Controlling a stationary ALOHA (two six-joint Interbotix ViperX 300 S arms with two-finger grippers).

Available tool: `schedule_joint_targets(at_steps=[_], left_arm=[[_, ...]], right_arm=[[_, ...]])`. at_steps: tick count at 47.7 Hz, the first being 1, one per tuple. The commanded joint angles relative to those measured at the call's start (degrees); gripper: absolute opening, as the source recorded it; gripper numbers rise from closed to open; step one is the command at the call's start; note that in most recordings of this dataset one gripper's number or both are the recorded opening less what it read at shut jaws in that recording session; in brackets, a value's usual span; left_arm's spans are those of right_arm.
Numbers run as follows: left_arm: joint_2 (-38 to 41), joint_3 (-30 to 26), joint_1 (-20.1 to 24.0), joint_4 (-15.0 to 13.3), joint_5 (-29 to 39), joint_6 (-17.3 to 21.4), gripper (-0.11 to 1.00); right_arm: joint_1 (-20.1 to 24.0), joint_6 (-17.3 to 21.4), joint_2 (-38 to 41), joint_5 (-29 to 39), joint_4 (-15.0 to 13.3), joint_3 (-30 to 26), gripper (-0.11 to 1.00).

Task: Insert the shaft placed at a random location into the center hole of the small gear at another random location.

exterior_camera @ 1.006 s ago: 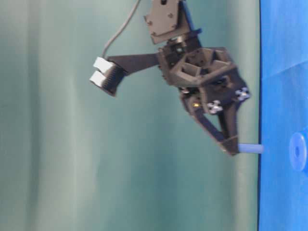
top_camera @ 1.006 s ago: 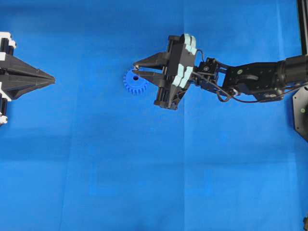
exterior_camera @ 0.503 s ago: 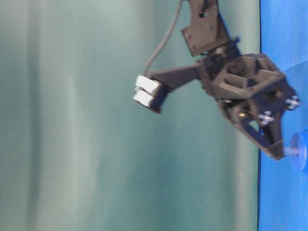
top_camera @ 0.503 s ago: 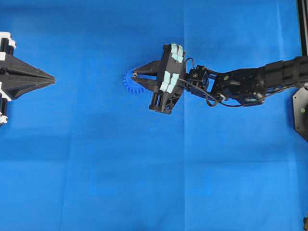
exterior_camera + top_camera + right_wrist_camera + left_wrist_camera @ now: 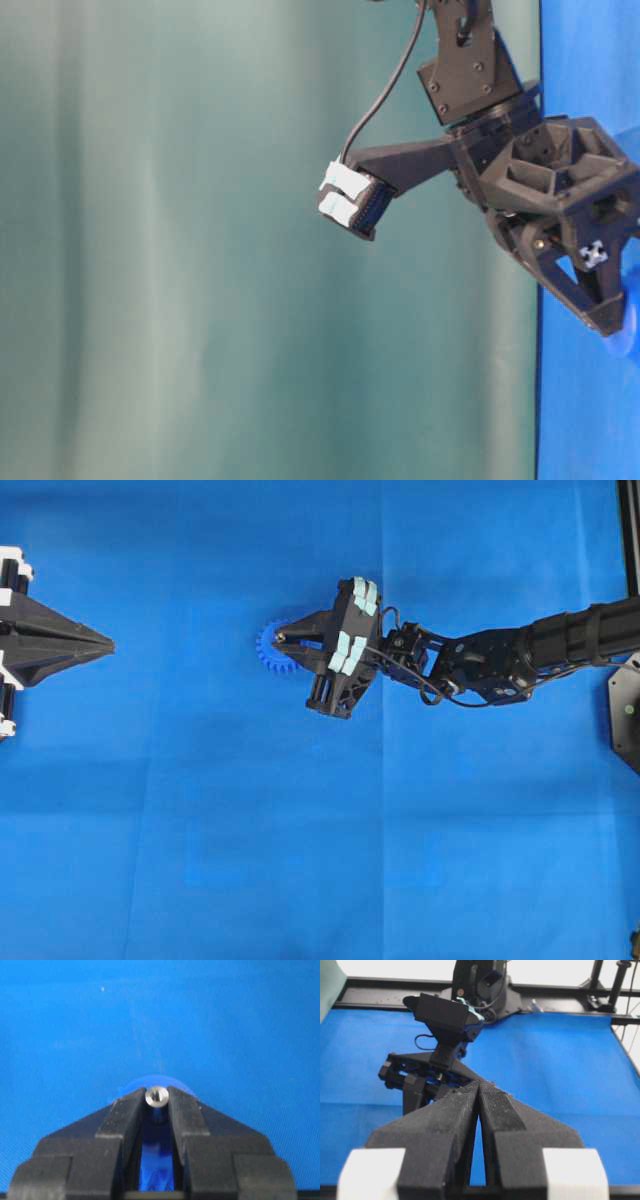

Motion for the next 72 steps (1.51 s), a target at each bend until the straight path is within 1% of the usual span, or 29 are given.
schedule_joint_targets(at_steps=[1, 21, 24, 26, 30, 35, 38, 40, 46, 61, 72], left_arm=[[0.26, -0.44, 0.00, 0.09, -0.35, 0.00, 0.00], [0.18, -0.44, 0.00, 0.09, -0.35, -0.09, 0.00], [0.26, -0.44, 0.00, 0.09, -0.35, -0.09, 0.00], [0.26, -0.44, 0.00, 0.09, -0.35, -0.09, 0.00], [0.26, -0.44, 0.00, 0.09, -0.35, -0.09, 0.00], [0.26, -0.44, 0.00, 0.09, -0.35, -0.09, 0.00], [0.26, -0.44, 0.00, 0.09, -0.35, -0.09, 0.00], [0.26, -0.44, 0.00, 0.09, -0.35, -0.09, 0.00], [0.26, -0.44, 0.00, 0.09, -0.35, -0.09, 0.00], [0.26, -0.44, 0.00, 0.09, -0.35, -0.09, 0.00], [0.26, -0.44, 0.00, 0.09, -0.35, -0.09, 0.00]], right_arm=[[0.18, -0.18, -0.79, 0.09, 0.09, -0.79, 0.03], [0.09, -0.18, -0.88, 1.76, 0.09, -0.79, 0.03], [0.09, -0.18, -1.05, 1.76, 0.09, -0.79, 0.07], [0.09, -0.18, -1.23, 1.76, 0.09, -0.79, 0.12], [0.09, -0.18, -1.58, 1.76, 0.09, -0.79, 0.34], [0.09, -0.18, -2.37, 1.76, 0.09, -0.62, 0.64], [0.09, -0.26, -3.16, 1.76, 0.09, -0.62, 0.79], [0.09, -0.26, -3.69, 1.67, 0.09, -0.44, 0.83], [0.09, -0.53, -6.15, 1.76, 0.09, -0.18, 0.80], [0.09, -0.79, -12.83, 3.87, 0.00, 0.09, 0.80], [0.09, -0.79, -15.03, 5.89, 0.00, 0.09, 0.80]])
